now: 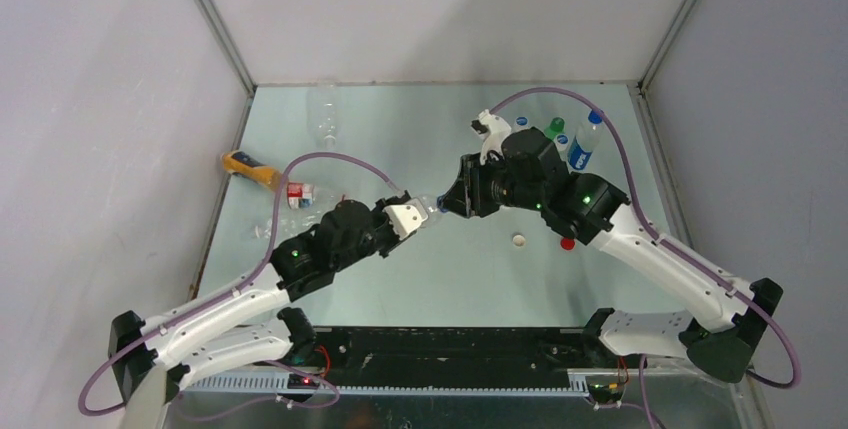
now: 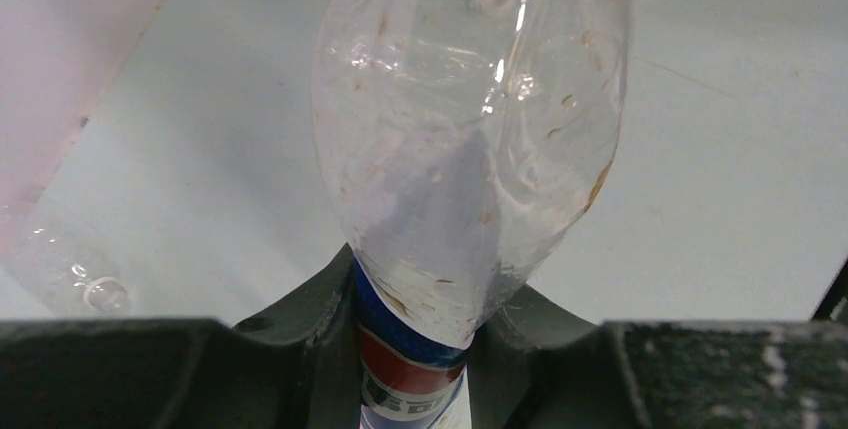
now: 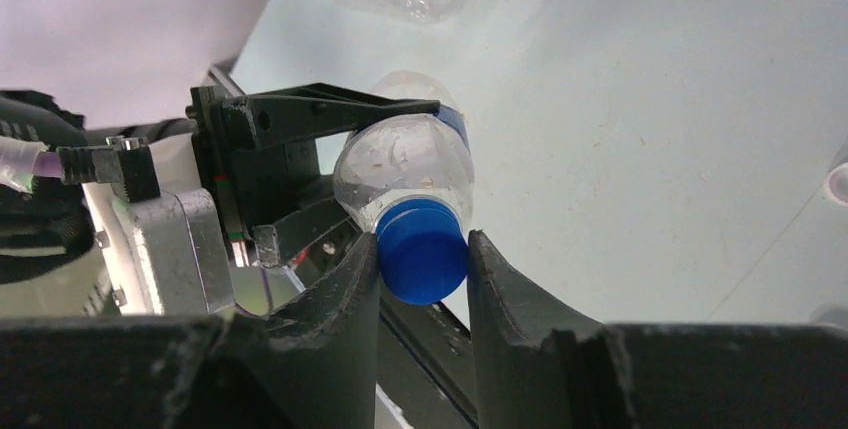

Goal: Screw on the bottle caps

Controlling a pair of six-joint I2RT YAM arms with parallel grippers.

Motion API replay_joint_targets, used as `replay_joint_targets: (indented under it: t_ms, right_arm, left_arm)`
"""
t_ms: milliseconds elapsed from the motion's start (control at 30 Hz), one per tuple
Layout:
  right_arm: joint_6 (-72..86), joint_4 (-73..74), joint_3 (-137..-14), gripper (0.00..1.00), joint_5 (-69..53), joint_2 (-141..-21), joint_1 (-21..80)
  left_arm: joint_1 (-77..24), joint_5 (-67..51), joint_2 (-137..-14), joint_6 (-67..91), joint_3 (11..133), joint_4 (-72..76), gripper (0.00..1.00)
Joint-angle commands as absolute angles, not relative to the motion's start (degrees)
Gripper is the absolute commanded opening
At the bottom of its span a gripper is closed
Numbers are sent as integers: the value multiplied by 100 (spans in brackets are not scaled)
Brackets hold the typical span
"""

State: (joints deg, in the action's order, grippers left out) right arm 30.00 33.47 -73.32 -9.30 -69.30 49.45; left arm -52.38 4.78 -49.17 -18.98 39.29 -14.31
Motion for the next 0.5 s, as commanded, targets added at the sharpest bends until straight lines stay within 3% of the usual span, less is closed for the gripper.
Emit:
replay_joint_targets:
  t_ms: [0, 233, 467]
  right_arm:
    - [3825, 2986, -7186, 0, -777, -6518, 4706]
    - [4064, 2897, -7119, 0, -1038, -6345, 4272]
    - [3588, 2897, -7115, 0, -1326, -6390, 4249]
  left_arm:
    - [-5221, 1892, -4811, -1673, 4040, -919, 10]
    - [-5221, 2220, -4770, -1691, 3891, -895, 9]
    - [-5168, 1807, -4963, -1576, 4092, -1070, 8]
